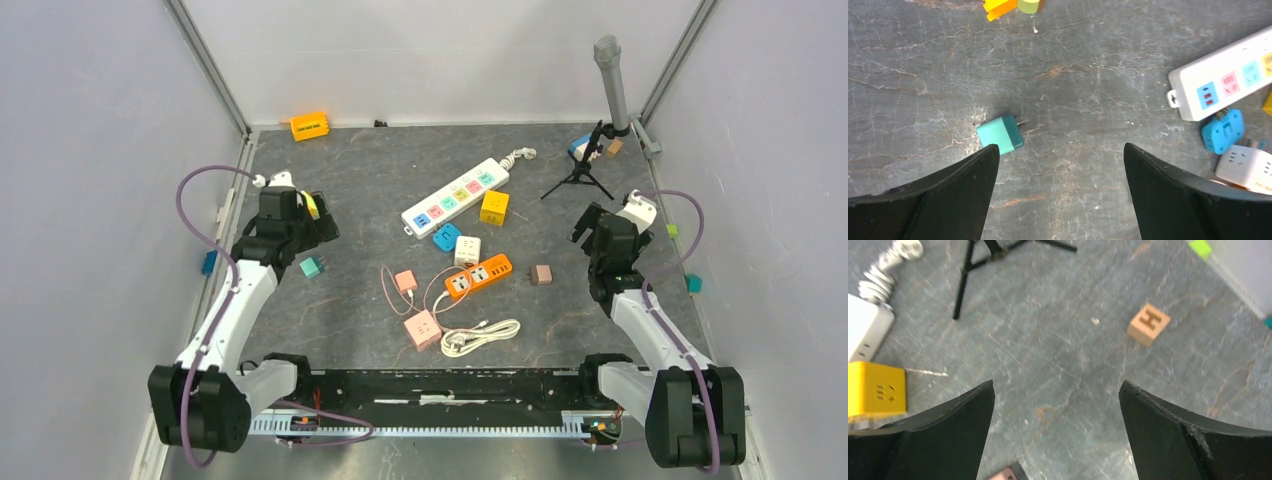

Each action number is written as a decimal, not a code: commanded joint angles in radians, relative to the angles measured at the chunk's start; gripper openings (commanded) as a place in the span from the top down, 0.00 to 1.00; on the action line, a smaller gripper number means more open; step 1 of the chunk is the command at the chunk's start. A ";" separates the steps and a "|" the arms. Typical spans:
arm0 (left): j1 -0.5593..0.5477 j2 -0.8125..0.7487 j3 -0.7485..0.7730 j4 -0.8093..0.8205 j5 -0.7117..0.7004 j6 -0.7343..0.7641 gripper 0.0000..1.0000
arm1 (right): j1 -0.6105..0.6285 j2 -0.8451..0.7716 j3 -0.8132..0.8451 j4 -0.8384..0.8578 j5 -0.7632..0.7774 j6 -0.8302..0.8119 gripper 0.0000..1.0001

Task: Insert the plug
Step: Move the socket to the center of the board.

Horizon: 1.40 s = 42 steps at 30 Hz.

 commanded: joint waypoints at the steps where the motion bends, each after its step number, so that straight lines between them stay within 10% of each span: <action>1: 0.001 -0.094 0.053 -0.062 0.067 -0.021 0.00 | -0.007 -0.013 0.071 -0.247 -0.035 0.093 0.02; 19: -0.069 0.011 -0.090 0.141 0.535 -0.411 0.00 | 0.065 0.185 0.297 -0.575 -0.468 -0.062 0.02; 31: -0.525 0.284 0.289 -0.058 0.216 -0.169 0.00 | 0.223 0.173 0.286 -0.607 -0.580 -0.128 0.02; 42: -0.538 0.423 0.466 -0.131 -0.044 -0.004 0.00 | 0.298 0.286 0.385 -0.606 -0.633 -0.167 0.02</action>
